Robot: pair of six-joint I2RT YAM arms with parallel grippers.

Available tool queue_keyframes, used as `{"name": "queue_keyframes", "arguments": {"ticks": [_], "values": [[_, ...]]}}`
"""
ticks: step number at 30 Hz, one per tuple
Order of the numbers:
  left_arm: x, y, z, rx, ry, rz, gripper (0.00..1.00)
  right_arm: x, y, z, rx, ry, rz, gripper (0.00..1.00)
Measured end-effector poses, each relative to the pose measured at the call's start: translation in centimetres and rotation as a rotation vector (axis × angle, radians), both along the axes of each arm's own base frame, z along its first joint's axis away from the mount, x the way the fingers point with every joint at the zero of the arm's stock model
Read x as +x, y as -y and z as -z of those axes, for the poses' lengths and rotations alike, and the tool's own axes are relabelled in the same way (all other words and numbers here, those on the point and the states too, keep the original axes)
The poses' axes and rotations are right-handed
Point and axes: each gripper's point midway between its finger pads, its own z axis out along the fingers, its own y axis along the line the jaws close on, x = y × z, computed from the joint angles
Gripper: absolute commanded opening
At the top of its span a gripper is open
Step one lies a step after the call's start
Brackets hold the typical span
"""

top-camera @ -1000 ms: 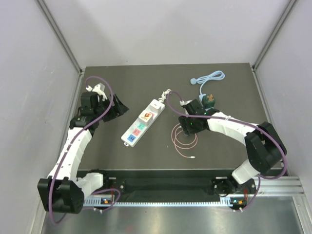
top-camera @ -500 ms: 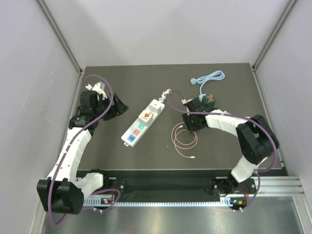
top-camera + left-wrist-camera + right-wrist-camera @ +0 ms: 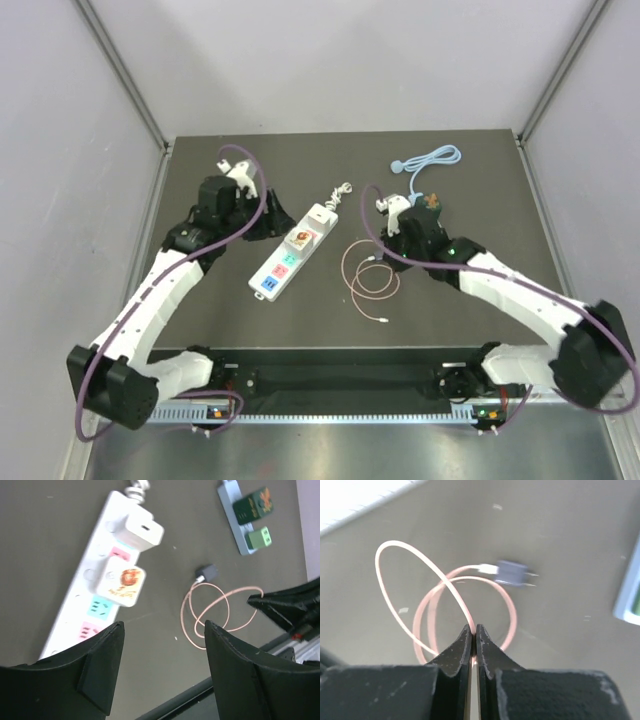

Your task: Insert the plug

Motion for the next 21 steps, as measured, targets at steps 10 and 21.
{"name": "queue_keyframes", "arguments": {"ticks": [10, 21], "values": [[0.2, 9.7, 3.2, 0.174, -0.003, 0.199, 0.66, -10.0, -1.2, 4.6, 0.125, -0.086, -0.003, 0.01], [-0.7, 18.4, 11.4, 0.293, 0.004, 0.388, 0.61, -10.9, 1.7, 3.8, 0.407, 0.014, 0.235, 0.06]]}}
